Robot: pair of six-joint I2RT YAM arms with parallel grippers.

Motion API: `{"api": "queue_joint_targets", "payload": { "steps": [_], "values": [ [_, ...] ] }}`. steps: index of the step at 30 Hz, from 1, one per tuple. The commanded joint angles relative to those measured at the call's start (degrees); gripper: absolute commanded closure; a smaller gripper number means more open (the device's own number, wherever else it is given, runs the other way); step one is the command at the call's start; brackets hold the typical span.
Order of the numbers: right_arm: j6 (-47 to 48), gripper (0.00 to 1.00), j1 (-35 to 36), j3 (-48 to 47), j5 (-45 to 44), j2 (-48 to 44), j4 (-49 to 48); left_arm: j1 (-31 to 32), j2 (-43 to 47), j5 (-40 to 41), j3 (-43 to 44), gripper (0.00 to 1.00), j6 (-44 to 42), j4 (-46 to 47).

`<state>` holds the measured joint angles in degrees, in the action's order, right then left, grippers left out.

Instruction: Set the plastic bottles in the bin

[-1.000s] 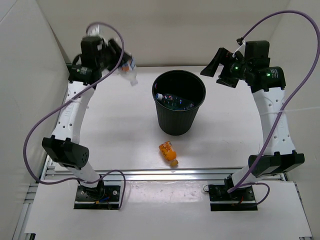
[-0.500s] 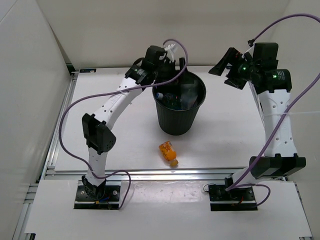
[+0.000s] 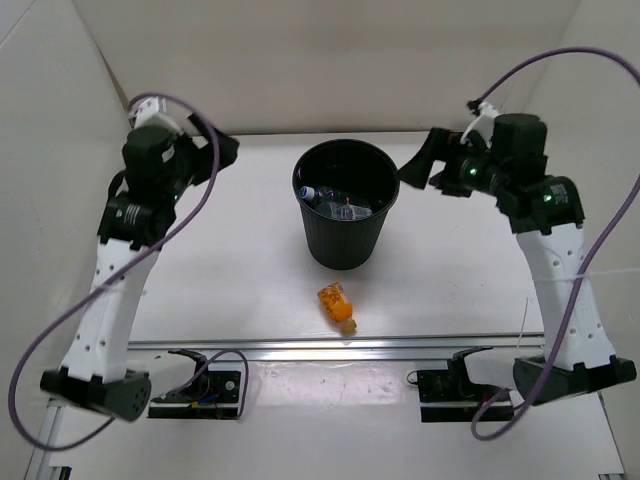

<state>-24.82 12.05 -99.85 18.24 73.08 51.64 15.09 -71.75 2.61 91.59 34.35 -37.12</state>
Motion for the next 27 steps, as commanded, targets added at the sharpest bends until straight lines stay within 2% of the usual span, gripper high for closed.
{"api": "queue_joint_targets", "payload": {
  "steps": [1, 3, 6, 7, 8, 13, 15, 19, 27],
  "values": [
    [7.5, 0.0, 8.0, 4.1, -2.1, -3.4, -3.2, -1.7, 1.8, 7.2, -10.7, 0.0, 3.3, -3.7],
    [10.0, 0.0, 14.3, 8.3, -8.3, -5.7, -3.2, -2.4, 4.6, 7.8, -17.1, 0.0, 4.3, -3.7],
    [12.0, 0.0, 22.6, 19.8, -11.4, -8.8, -4.0, -4.5, 5.8, 9.9, -23.4, 0.0, 7.3, -5.8],
    [12.0, 0.01, 25.4, 22.6, -16.3, -9.6, -4.0, -5.2, 6.4, 11.3, -26.3, 0.0, 8.3, -6.9],
    [12.0, 0.01, 31.1, 27.3, -20.1, -10.5, -4.6, -5.2, 7.1, 12.8, -27.5, 0.0, 8.9, -8.6],
    [10.8, 0.0, 42.6, 39.0, -28.5, -12.7, -10.1, -5.2, 10.4, 19.4, -35.1, 0.0, 11.5, -11.5],
    [11.8, 0.0, 45.8, 42.5, -31.8, -9.4, -14.3, -5.2, 10.9, 21.0, -36.9, 0.0, 14.3, -13.8],
    [14.2, 0.0, 49.0, 47.1, -32.6, -5.4, -23.5, -5.2, 11.4, 21.7, -38.6, 0.0, 15.4, -15.3],
    [18.8, 0.0, 47.6, 60.8, -25.1, -3.7, -50.1, -5.2, 11.5, 18.3, -41.7, 0.0, 16.5, -16.4]
  ]
}}
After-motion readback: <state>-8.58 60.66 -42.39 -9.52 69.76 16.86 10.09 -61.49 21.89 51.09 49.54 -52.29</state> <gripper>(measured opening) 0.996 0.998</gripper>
